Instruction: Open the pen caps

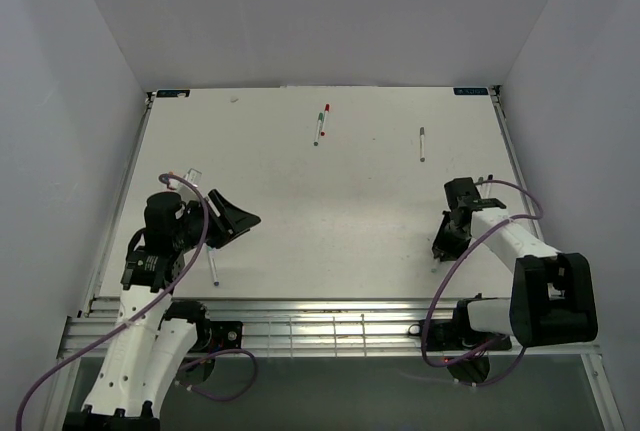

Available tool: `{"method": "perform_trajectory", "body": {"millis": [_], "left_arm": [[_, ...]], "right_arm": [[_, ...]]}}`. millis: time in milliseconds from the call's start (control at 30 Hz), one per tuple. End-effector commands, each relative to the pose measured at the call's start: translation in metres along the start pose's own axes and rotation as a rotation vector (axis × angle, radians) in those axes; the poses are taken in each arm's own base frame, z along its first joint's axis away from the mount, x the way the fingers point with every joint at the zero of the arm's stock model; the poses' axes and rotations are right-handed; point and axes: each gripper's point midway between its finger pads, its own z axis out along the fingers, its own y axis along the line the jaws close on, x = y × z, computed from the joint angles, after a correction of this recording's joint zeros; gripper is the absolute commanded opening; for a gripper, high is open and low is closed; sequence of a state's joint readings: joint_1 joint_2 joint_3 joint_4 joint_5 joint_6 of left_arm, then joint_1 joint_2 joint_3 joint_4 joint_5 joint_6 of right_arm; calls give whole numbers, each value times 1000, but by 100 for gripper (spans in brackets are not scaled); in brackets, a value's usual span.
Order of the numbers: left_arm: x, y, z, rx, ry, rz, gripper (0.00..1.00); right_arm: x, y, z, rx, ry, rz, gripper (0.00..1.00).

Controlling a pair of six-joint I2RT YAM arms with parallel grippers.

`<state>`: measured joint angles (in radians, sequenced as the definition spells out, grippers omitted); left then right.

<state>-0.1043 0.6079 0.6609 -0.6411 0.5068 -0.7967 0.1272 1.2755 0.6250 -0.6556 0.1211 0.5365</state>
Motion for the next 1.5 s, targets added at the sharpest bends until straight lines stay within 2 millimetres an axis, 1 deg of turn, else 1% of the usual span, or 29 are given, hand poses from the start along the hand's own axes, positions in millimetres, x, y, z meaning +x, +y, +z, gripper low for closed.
{"method": "perform_trajectory", "body": {"millis": [0, 33, 67, 167, 200, 233, 300, 333, 367, 400, 467, 500, 533, 567, 600, 667, 700, 733, 767, 800, 833, 900, 933, 1000, 1067, 1100, 1167, 1300, 1467], "left_arm": [[10, -13, 6, 110, 72, 36, 60], [14, -21, 5, 164, 103, 49, 59], [17, -23, 6, 184, 124, 53, 60], [21, -21, 11, 197, 173, 49, 61], [22, -17, 15, 186, 189, 42, 61], [23, -15, 17, 180, 201, 34, 62], [28, -18, 20, 211, 238, 24, 62], [27, -19, 25, 227, 243, 29, 63], [28, -21, 28, 229, 241, 35, 65], [33, -26, 30, 243, 259, 54, 67], [33, -39, 37, 266, 258, 80, 67], [39, -45, 42, 267, 268, 98, 66], [39, -52, 46, 279, 264, 99, 67], [47, -60, 51, 284, 297, 109, 66], [48, -61, 58, 267, 292, 112, 66], [52, -66, 67, 265, 309, 114, 65], [60, -69, 68, 276, 332, 118, 64], [61, -79, 68, 332, 337, 132, 62], [66, -85, 67, 365, 357, 116, 61], [78, -82, 68, 387, 391, 103, 60], [77, -95, 66, 466, 374, 120, 59], [85, -95, 67, 465, 384, 99, 58], [83, -94, 71, 448, 362, 101, 56], [86, -95, 72, 445, 349, 106, 54], [84, -96, 73, 437, 326, 102, 50], [86, -96, 73, 437, 325, 104, 49], [87, -95, 74, 431, 317, 97, 48], [91, -94, 76, 434, 321, 82, 41], [97, -95, 79, 441, 327, 90, 40]], "right_arm": [[4, 15, 11, -58, 20, -25, 26], [4, 18, 14, -68, 16, -25, 26], [9, 18, 17, -67, 28, -23, 26], [14, 27, 19, -85, 28, -45, 20], [16, 33, 18, -103, 31, -63, 10], [15, 38, 17, -119, 25, -69, 8], [15, 63, 6, -222, 24, -94, 8], [14, 75, 0, -270, 7, -105, 8], [5, 93, -14, -351, -53, -115, 8], [10, 111, -25, -428, -61, -149, 8], [8, 136, -47, -535, -96, -144, 8], [10, 154, -61, -611, -101, -172, 8], [11, 163, -69, -645, -98, -171, 8], [13, 171, -74, -670, -90, -186, 8], [21, 184, -84, -723, -81, -227, 8], [24, 202, -101, -792, -90, -257, 8], [35, 211, -111, -853, -65, -289, 8], [33, 224, -125, -934, -100, -301, 8], [39, 228, -130, -975, -94, -305, 8], [50, 234, -139, -1033, -60, -304, 8], [47, 245, -154, -1114, -98, -315, 8], [57, 251, -163, -1162, -77, -309, 8], [55, 257, -172, -1206, -102, -312, 8], [60, 259, -181, -1241, -104, -288, 8], [58, 262, -193, -1291, -136, -270, 8], [59, 262, -192, -1292, -138, -254, 8], [60, 263, -197, -1319, -133, -229, 8], [63, 267, -204, -1349, -122, -207, 8], [67, 271, -209, -1364, -101, -189, 8]]}}
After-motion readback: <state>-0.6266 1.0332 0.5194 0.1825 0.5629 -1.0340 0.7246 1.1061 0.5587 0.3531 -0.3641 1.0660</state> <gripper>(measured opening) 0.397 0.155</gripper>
